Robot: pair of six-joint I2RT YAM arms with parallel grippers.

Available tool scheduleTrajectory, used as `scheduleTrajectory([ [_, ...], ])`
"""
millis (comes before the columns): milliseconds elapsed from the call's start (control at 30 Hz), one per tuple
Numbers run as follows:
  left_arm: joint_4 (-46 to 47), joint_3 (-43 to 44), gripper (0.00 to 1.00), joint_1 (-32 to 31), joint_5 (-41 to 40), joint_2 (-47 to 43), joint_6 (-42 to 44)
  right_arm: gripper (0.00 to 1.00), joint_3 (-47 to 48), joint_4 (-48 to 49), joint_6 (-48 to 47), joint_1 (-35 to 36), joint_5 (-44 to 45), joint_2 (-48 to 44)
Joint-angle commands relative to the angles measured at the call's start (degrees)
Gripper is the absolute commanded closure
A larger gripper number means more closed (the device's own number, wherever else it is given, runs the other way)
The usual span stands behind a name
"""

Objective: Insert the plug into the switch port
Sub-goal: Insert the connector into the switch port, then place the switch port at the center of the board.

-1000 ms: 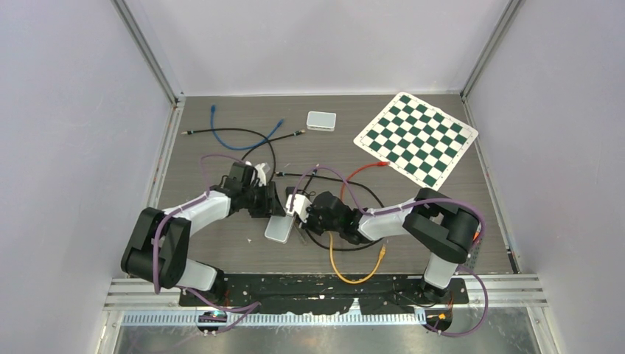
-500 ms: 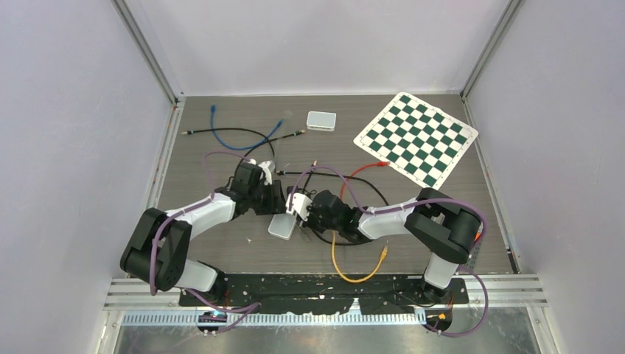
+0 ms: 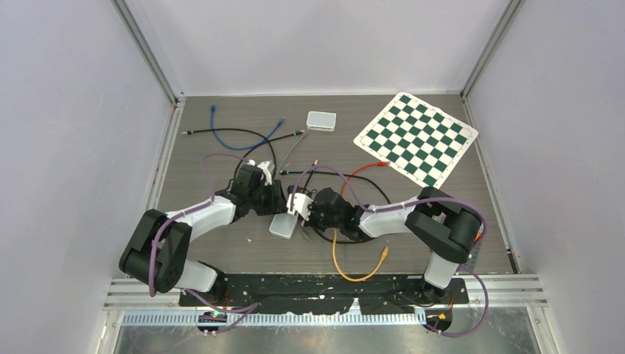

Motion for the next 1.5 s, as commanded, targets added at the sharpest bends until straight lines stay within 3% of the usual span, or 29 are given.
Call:
scheduleTrajectory([
  [0,4.83,-2.21,0.57,-11.18,27.19,4.16,-8.72,0.95,9.26,25.54,-5.51,2.96,-14.87,3.02],
  [100,-3.42,1.06,0.54,-10.18,24.42,1.64,-6.16,0.95,6.96,25.78,-5.94,2.47,-13.14,1.08],
  [333,-18.74,8.24,0.37,-1.54,20.32,-9.44,-0.36,0.95,-2.11,29.08,-4.64,-2.48,-14.06,-7.14],
  [500,-25.22,14.00,0.24,1.71,18.85,-15.81,2.49,0.95,-7.00,29.60,-3.23,-5.55,-15.74,-12.40],
  [633,-29.84,17.92,0.22,4.07,19.04,-16.96,4.89,0.95,-9.74,30.35,-1.89,-7.92,-16.43,-16.27],
  [933,-30.46,20.64,0.21,6.93,28.03,-19.40,6.67,0.95,-11.93,28.96,-0.07,-10.67,-17.32,-22.78],
  [1100,-31.65,20.80,0.20,6.93,28.17,-19.93,8.34,0.95,-13.48,29.87,0.63,-11.48,-18.05,-25.23],
  [1333,-21.02,18.12,0.22,6.96,32.70,-21.38,-0.10,0.95,-14.25,29.17,0.63,-12.30,-20.87,-26.53],
  [1467,-19.64,17.90,0.26,6.97,33.11,-20.60,-1.24,0.95,-14.10,28.95,1.11,-12.27,-21.25,-27.28],
])
